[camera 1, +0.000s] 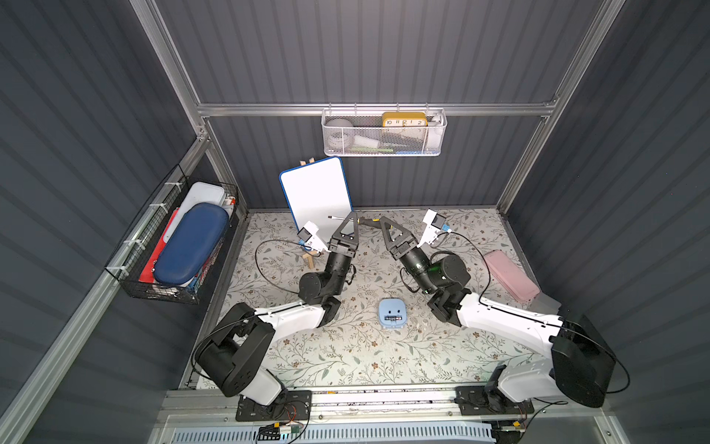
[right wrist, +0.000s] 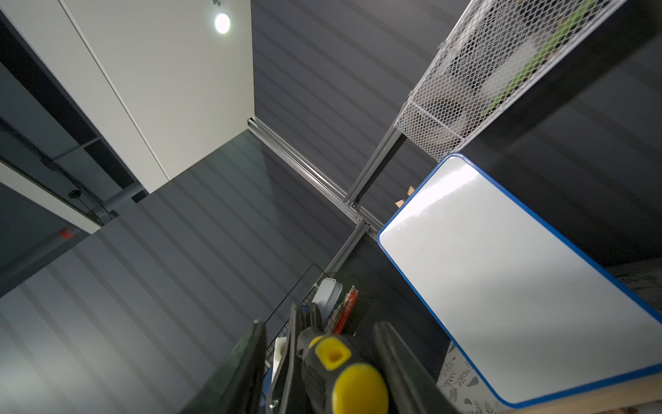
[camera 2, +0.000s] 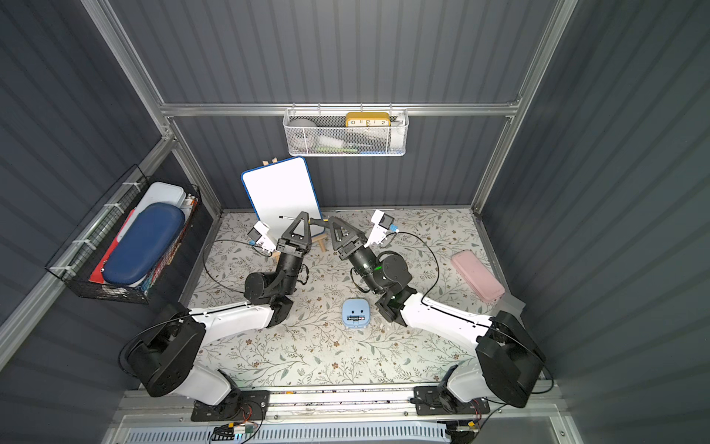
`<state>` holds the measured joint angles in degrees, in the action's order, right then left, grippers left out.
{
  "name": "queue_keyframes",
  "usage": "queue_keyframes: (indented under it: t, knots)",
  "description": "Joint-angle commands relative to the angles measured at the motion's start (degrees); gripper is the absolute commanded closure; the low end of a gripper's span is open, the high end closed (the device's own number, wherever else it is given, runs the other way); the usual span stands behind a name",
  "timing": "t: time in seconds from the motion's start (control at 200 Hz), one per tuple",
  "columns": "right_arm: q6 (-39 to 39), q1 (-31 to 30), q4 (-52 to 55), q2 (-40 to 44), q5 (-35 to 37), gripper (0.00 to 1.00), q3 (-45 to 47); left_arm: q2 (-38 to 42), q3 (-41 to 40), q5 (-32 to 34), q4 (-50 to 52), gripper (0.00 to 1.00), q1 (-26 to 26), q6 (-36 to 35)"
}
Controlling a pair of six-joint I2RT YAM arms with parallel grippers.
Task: Remove the battery from the alarm
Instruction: Pick up the screwdriver from the center of the board.
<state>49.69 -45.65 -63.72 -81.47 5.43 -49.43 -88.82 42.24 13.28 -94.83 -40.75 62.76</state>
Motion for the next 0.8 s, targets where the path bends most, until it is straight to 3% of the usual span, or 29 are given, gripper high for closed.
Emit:
queue_keyframes:
  t: [0.0,0.36,0.46,0.585,0.69,0.795]
  knots:
    - [1.8,-1.0,-5.5,-2.0,-2.7,0.53,-2.0,-1.6,1.4,2.2,-18.8,1.0,0.9,1.0]
    - [1.8,-1.3,-8.8,-6.6,-4.1,0.6,-7.1,-3.6,3.5,-0.8,-18.8,1.0,0.7,4.1]
    - [1.6,-1.2,-10.5,-7.2,-1.4,0.66,-6.7,-4.0,3.7,-1.3,-18.8,1.0,0.3,4.7]
    - [1.4,-1.1,-9.8,-7.8,-3.5,0.75,-7.9,-4.1,3.6,-2.4,-18.8,1.0,0.1,5.4]
    - [0.4,-1.1,-10.9,-8.5,-2.6,0.83,-8.2,-6.4,5.0,-4.1,-18.8,1.0,-0.6,9.4]
    - [-0.7,-1.0,-10.2,-8.2,-2.2,0.76,-8.6,-7.2,5.3,-5.9,-18.8,1.0,-1.4,10.2]
